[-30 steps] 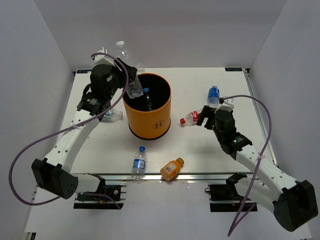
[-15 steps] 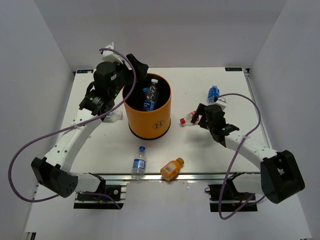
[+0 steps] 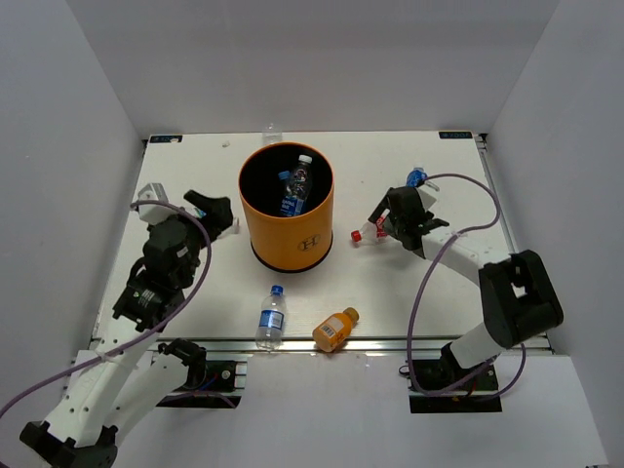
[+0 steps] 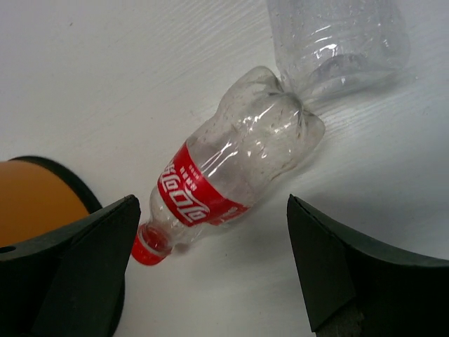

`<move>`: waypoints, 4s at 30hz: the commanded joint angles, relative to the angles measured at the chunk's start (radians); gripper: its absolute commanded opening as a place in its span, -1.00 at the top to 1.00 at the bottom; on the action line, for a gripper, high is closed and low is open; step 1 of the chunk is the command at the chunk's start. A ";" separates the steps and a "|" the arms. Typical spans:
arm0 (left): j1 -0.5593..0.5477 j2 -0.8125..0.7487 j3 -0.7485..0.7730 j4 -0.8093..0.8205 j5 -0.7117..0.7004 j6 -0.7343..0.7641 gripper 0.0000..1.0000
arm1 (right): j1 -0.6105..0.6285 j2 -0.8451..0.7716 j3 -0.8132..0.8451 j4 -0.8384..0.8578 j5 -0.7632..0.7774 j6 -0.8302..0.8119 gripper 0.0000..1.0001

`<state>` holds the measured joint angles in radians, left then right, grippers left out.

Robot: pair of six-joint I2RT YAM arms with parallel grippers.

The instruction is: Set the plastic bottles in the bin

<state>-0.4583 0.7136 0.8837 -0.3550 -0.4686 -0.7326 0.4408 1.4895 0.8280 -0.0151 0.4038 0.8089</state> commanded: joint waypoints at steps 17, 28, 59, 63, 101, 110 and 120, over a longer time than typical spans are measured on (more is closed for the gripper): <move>0.000 -0.125 -0.278 -0.246 -0.025 -0.165 -0.96 | -0.021 0.259 0.249 -0.092 0.086 0.081 -0.41; 0.000 -0.092 -0.333 -0.208 0.045 -0.188 -0.96 | 0.027 -0.086 0.364 0.186 -0.132 -0.377 0.23; -0.002 0.055 -0.629 0.180 0.629 -0.157 -0.96 | 0.383 -0.106 0.453 0.368 -0.186 -0.702 -0.79; -0.013 0.070 -0.606 0.119 0.624 -0.104 -0.96 | 0.372 -0.201 0.357 0.314 -0.062 -0.689 -0.79; -0.302 0.187 0.311 -0.472 -0.449 -0.173 0.22 | 0.240 -0.712 -0.251 0.083 0.288 -0.323 -0.79; -0.302 0.570 0.756 -0.191 -0.274 0.300 -0.02 | -0.150 -0.560 -0.172 0.124 -0.100 -0.393 -0.79; -0.261 0.819 0.917 -0.207 -0.291 0.325 -0.96 | -0.381 -0.037 0.183 0.128 -0.437 -0.622 -0.79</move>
<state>-0.7467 1.5795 1.7325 -0.5537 -0.7731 -0.4297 0.0708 1.3830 0.9466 0.0803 0.0910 0.2901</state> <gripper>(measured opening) 0.982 0.895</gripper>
